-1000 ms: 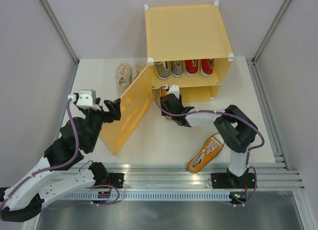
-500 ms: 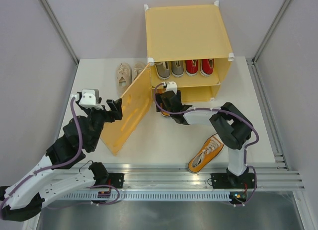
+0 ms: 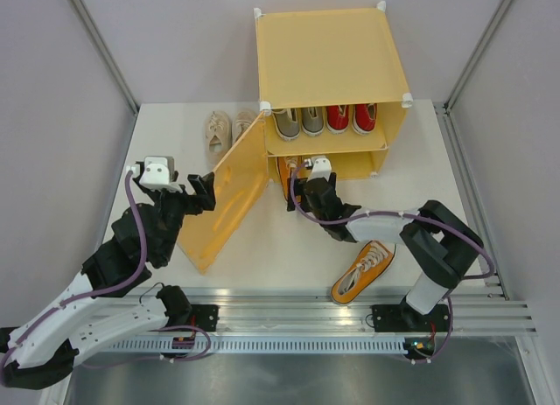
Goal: Place and organize the shoes in the shoe cabinet
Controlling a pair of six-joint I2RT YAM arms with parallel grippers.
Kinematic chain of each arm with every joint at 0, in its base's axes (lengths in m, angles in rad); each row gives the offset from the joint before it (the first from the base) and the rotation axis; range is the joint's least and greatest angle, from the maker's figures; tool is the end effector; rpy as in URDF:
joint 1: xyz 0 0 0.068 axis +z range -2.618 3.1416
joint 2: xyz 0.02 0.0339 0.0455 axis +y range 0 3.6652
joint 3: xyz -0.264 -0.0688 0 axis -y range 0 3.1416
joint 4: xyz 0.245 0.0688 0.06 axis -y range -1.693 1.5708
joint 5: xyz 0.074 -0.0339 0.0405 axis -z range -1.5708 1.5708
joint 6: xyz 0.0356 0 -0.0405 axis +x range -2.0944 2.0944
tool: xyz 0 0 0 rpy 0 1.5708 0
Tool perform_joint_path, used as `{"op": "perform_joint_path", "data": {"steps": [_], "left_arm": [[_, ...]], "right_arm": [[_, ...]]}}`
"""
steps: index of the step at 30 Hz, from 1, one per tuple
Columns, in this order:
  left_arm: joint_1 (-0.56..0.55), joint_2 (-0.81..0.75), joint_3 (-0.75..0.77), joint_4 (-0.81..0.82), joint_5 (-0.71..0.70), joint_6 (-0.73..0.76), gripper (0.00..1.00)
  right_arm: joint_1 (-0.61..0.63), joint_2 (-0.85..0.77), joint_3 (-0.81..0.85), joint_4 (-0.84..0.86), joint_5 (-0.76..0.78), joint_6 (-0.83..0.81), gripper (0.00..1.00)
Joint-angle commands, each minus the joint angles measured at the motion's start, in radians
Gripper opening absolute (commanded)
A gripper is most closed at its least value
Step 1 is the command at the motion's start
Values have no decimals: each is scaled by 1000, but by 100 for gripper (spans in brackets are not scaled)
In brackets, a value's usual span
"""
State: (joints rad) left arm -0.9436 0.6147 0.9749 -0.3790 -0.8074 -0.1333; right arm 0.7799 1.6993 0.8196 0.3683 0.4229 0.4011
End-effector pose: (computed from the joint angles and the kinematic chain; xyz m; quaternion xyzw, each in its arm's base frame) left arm 0.0860 -0.0748 0.4064 0.0058 0.7117 -0.0896 0.6968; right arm 0.2585 0.2351 0.1727 -0.0547 0.8486 0.1246 0.5112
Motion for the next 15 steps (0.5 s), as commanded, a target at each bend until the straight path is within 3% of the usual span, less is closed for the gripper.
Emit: {"op": "perform_joint_path", "data": {"steps": [1, 15], "left_arm": [[2, 11, -5, 38, -12, 38, 86], [3, 28, -8, 40, -9, 41, 86]], "right_arm": [[48, -58, -59, 110, 27, 18, 98], [108, 80, -34, 133, 195, 28, 96]]}}
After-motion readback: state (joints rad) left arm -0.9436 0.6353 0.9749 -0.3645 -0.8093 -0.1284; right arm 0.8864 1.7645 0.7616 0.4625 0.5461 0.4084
